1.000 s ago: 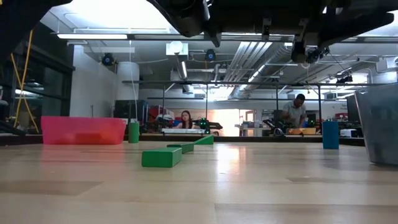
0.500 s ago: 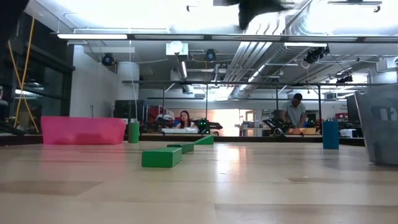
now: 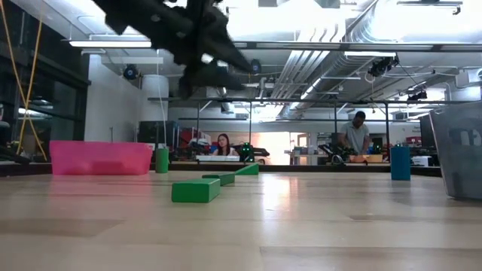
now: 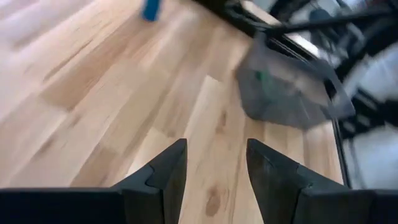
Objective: Sort blocks
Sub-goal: Put the green block into the black bin
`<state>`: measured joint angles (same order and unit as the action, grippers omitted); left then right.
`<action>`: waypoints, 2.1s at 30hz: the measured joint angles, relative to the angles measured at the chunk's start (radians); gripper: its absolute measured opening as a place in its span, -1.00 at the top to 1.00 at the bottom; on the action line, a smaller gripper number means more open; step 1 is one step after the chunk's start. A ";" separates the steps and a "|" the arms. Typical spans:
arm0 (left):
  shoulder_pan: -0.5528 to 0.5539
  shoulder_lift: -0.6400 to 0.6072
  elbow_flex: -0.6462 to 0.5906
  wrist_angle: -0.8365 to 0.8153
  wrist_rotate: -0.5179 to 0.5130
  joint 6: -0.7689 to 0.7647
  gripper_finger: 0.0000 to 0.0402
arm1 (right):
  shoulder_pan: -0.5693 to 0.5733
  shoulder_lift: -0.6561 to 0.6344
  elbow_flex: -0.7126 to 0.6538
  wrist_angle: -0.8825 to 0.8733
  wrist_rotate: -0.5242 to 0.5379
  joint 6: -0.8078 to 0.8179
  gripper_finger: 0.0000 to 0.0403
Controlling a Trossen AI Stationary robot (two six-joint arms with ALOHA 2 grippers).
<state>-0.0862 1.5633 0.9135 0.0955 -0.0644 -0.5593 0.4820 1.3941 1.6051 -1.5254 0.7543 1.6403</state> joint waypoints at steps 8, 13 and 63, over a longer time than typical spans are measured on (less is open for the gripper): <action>0.016 -0.007 -0.043 -0.005 -0.030 -0.106 0.26 | 0.000 0.000 0.000 -0.004 0.006 -0.003 1.00; 0.058 0.029 -0.043 -0.183 -0.087 -0.217 0.26 | -0.002 0.000 0.000 -0.004 0.014 -0.003 1.00; 0.019 0.374 0.307 -0.544 -0.132 -0.478 0.26 | -0.039 0.000 0.000 0.000 -0.021 -0.052 1.00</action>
<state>-0.0677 1.9373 1.2208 -0.4490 -0.1967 -1.0370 0.4427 1.3937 1.6051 -1.5257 0.7332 1.5881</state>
